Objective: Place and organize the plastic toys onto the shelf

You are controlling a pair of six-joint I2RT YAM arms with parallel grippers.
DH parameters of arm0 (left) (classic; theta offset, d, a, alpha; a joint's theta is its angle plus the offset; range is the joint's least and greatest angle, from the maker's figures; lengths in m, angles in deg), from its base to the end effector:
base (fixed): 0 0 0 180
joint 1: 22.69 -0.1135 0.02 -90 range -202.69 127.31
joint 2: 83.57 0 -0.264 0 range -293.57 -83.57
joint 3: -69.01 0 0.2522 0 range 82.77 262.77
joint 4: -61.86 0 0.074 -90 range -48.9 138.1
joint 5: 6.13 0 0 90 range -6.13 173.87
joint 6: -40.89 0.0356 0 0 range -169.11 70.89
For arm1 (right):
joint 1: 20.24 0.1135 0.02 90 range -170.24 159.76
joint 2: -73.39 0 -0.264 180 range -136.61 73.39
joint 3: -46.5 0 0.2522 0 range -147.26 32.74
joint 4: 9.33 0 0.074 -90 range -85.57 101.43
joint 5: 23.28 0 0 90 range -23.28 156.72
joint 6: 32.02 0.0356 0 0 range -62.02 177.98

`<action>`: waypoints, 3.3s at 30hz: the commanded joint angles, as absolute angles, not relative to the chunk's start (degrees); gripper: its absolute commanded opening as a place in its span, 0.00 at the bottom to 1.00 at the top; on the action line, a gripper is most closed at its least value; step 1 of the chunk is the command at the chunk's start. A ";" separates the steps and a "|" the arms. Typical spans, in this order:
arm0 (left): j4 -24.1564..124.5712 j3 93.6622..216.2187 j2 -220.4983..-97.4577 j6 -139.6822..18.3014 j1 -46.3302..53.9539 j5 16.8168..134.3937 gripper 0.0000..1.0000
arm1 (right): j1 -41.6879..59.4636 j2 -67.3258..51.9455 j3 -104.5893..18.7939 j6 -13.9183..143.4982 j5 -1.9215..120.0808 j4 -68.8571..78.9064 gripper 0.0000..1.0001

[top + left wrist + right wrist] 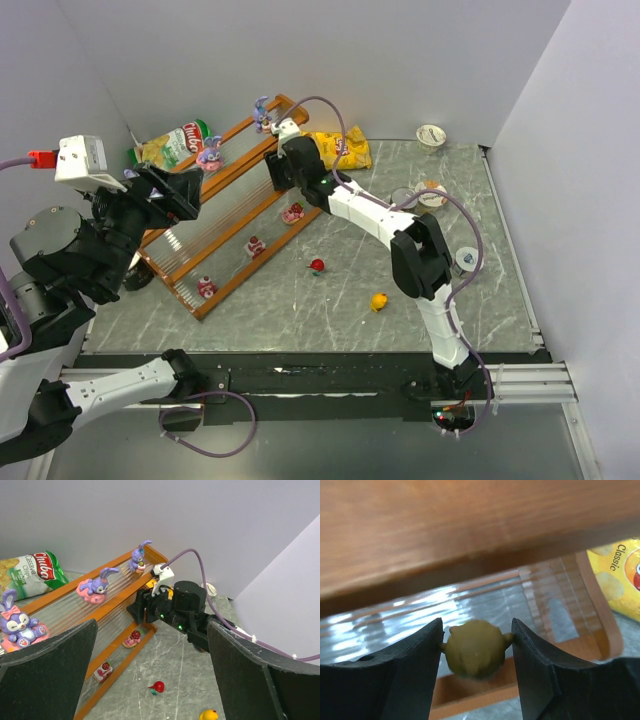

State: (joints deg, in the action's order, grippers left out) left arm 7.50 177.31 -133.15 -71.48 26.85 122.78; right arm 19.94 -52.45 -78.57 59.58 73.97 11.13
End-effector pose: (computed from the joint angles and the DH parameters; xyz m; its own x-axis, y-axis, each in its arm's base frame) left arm 0.0697 -0.0473 0.5378 -0.0250 -0.4270 -0.9039 0.1905 0.8856 -0.4236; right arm 0.4068 0.3376 0.2845 -0.2919 -0.2103 -0.9330 -0.5422 0.8400 -0.0197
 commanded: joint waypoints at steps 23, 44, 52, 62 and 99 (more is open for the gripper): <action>8.47 176.20 -131.91 -71.26 27.06 125.18 0.96 | 20.63 -52.73 -74.05 60.09 76.04 -0.75 0.32; 8.64 176.11 -132.26 -70.56 27.06 125.53 0.96 | 20.89 -49.74 -67.02 59.82 77.18 -8.93 0.46; 9.08 175.58 -131.65 -70.56 27.06 125.53 0.97 | 21.07 -50.80 -69.13 59.73 76.65 -6.20 0.57; 9.61 175.41 -131.74 -69.50 27.06 125.44 0.96 | 21.16 -50.45 -68.43 59.56 77.18 -6.03 0.73; 9.34 174.18 -129.80 -70.20 27.06 125.18 0.96 | 21.60 -37.18 -57.62 61.49 78.06 -2.60 1.00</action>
State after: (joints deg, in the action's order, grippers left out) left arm 7.99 174.38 -130.38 -70.83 26.85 124.49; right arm 21.15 -43.18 -60.06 60.35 77.62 -2.47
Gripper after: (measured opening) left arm 0.967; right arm 0.997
